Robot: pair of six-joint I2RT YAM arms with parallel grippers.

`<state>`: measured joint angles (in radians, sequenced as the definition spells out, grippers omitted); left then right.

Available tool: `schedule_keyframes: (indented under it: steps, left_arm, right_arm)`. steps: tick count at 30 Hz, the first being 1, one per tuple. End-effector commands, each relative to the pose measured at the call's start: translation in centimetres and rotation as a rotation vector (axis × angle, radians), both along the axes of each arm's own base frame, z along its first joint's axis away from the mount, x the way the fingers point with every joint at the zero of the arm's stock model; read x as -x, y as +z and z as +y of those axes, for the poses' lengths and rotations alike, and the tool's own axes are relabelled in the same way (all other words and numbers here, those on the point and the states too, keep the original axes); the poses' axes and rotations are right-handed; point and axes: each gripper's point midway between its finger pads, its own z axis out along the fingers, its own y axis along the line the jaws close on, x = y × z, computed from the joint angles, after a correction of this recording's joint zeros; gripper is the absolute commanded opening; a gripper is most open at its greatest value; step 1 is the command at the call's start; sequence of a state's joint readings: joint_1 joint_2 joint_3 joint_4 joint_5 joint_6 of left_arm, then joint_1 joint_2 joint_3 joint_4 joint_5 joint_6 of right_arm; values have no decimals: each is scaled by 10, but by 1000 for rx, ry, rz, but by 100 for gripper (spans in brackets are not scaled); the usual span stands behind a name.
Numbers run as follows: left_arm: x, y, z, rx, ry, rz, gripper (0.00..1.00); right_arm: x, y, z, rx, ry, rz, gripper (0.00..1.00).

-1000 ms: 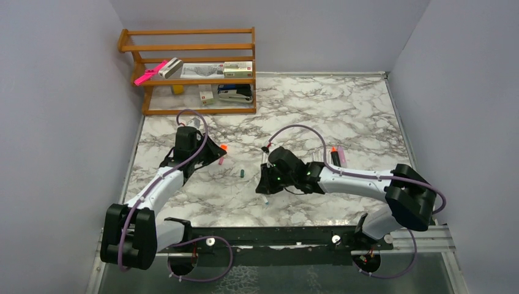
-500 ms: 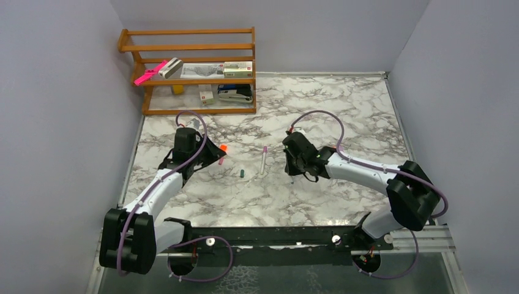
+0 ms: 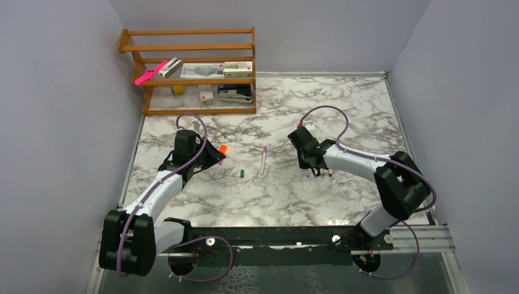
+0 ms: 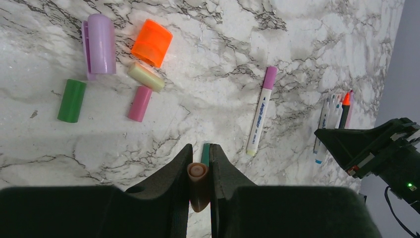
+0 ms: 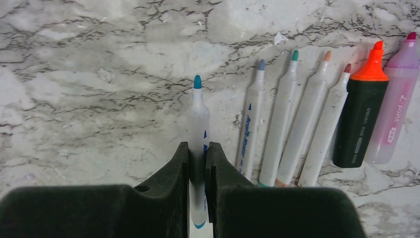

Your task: Open the pen caps

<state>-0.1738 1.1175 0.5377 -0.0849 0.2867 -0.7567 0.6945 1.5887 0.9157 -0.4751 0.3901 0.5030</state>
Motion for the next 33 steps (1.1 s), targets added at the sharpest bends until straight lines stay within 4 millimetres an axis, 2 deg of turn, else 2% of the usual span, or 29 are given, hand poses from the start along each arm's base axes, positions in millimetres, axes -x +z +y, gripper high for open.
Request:
schedule_keyframes:
  steps: [1, 7, 12, 17, 21, 29, 33]
  left_arm:
    - [3, 1, 0, -3, -16, -14, 6]
    - [4, -1, 0, -3, -19, -12, 6]
    - [4, -1, 0, -4, -22, -11, 6]
    - [4, -1, 0, -7, -23, -11, 6]
    - [4, -3, 1, -16, -23, -5, 6]
    - [6, -18, 12, -93, -7, 47, 11]
    - [6, -26, 17, -122, 8, 63, 11]
  right_arm:
    - [-12, 0, -18, 84, -46, -26, 1]
    - [-19, -3, -29, 151, -79, -37, 1]
    - [-19, -7, -34, 181, -92, -23, 5]
    - [-17, -3, -33, 163, -89, -23, 31]
    - [-17, 7, -32, 142, -88, -34, 38]
    - [-17, 42, -26, 62, -70, -95, 38]
    - [-15, 57, -15, -13, -33, -109, 38]
